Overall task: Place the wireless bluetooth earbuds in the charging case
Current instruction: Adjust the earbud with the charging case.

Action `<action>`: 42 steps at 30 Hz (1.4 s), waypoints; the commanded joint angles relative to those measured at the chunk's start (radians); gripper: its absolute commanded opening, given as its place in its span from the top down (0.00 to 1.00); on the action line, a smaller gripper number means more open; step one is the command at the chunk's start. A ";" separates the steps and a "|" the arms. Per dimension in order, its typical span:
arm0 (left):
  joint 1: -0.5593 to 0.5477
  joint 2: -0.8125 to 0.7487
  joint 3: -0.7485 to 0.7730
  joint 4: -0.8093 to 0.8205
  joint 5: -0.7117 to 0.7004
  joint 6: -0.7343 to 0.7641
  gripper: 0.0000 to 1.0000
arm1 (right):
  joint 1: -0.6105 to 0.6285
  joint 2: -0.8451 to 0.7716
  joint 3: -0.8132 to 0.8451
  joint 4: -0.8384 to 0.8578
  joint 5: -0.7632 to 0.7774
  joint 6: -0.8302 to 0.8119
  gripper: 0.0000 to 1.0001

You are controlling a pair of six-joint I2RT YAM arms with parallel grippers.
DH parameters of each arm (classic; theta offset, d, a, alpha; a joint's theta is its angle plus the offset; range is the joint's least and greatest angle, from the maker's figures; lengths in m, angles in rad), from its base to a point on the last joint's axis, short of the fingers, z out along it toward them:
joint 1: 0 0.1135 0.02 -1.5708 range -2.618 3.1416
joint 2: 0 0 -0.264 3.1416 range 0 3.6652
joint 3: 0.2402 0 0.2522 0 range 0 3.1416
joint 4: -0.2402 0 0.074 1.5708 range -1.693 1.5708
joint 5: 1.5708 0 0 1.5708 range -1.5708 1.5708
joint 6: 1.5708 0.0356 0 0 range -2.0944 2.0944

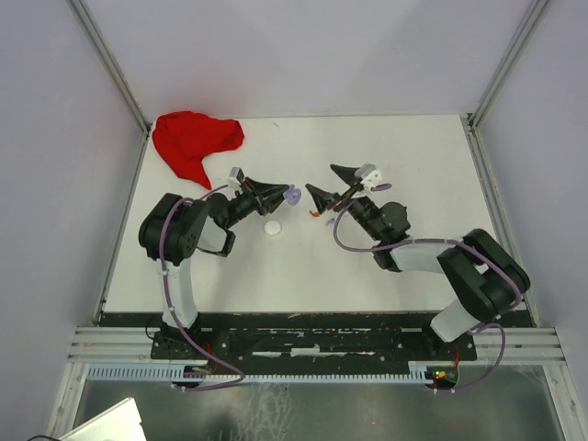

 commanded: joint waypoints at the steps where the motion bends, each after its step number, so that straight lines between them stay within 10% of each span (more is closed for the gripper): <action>1: 0.028 -0.004 -0.027 0.164 0.007 0.024 0.97 | -0.012 -0.221 -0.014 -0.311 0.361 0.178 0.09; 3: 0.038 -0.014 -0.038 0.159 0.014 0.035 0.97 | -0.016 -0.310 0.144 -0.901 0.422 0.161 0.04; 6: 0.042 -0.024 -0.043 0.134 0.015 0.059 0.97 | -0.015 -0.293 0.295 -1.243 0.409 0.126 0.03; 28: -0.022 -0.239 0.001 -0.416 -0.124 0.423 0.97 | 0.111 -0.105 0.533 -1.458 0.301 0.185 0.01; 42: -0.053 -0.230 0.013 -0.418 -0.125 0.427 0.97 | 0.138 0.011 0.654 -1.523 0.322 0.194 0.01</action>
